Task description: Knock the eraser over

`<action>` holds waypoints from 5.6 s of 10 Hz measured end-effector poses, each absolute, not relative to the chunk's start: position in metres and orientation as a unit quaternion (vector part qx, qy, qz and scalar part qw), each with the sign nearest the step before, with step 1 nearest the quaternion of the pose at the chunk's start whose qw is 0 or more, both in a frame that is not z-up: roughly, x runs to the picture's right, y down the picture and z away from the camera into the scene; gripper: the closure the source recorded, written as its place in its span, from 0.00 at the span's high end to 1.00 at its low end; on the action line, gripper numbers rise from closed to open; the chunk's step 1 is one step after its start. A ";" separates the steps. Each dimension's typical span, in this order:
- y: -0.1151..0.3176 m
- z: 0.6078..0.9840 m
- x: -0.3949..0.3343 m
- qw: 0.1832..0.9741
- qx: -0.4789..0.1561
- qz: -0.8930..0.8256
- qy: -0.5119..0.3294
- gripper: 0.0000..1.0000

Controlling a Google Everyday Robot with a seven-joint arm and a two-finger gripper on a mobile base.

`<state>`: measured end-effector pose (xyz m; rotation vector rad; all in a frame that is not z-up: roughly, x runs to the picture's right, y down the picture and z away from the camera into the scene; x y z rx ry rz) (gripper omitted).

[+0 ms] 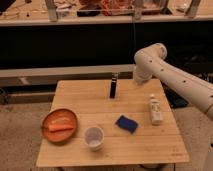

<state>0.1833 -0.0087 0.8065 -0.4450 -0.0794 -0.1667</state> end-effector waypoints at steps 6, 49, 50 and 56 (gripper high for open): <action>0.003 0.838 0.167 0.972 -0.211 -0.089 -0.053 0.01; -0.015 0.934 0.097 0.963 -0.202 -0.110 -0.140 0.01; -0.017 0.934 0.096 0.963 -0.201 -0.111 -0.140 0.01; -0.028 0.937 0.087 0.962 -0.198 -0.115 -0.149 0.01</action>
